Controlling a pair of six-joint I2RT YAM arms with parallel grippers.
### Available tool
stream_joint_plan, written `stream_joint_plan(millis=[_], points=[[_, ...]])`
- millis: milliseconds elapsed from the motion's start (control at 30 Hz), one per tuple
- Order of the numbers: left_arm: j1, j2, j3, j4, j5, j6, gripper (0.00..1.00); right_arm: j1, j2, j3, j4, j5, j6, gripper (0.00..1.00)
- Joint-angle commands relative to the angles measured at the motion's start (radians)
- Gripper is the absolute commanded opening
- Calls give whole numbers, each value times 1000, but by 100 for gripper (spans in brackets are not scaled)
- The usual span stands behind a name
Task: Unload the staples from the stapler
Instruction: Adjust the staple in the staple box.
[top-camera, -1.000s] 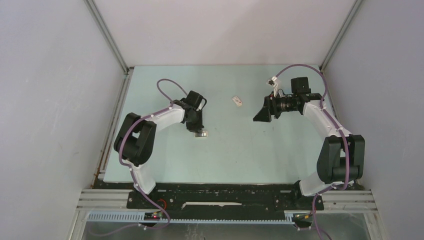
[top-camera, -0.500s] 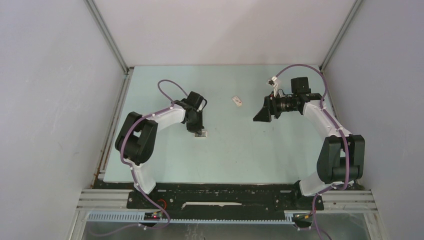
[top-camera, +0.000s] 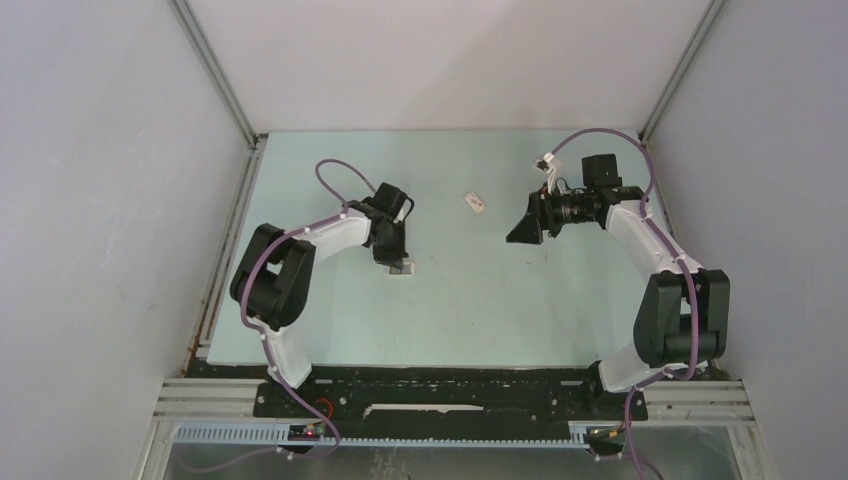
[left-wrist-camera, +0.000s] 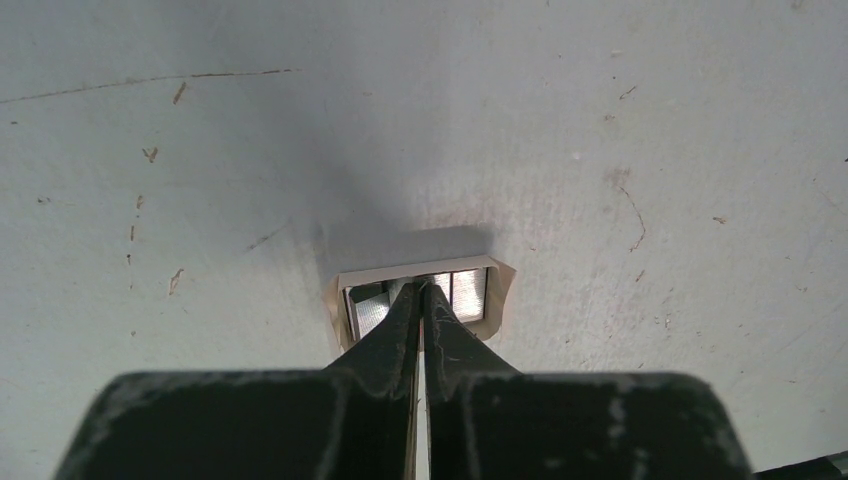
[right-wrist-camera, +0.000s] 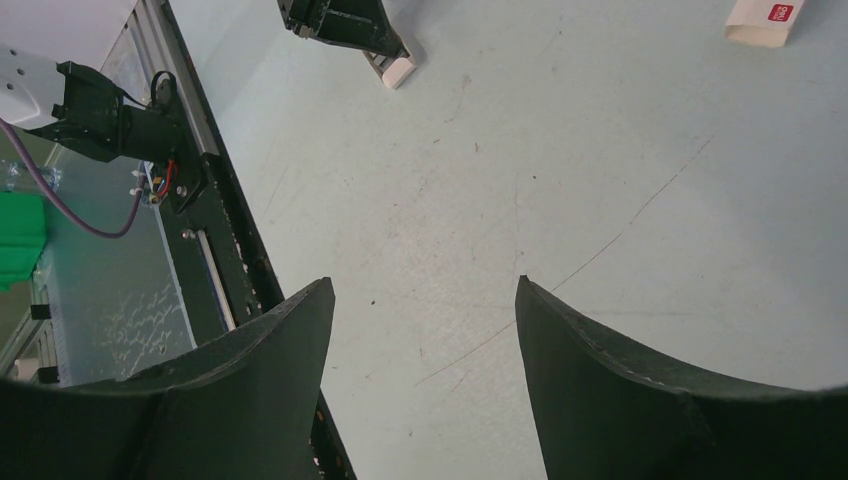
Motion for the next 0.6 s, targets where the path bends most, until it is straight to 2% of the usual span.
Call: stream_joint_plan(millis=[0, 567], points=[[2, -44, 18, 2, -8, -16, 4, -4, -9, 0, 2, -16, -7, 76], [1, -71, 31, -4, 36, -21, 5, -5, -10, 0, 2, -16, -7, 76]])
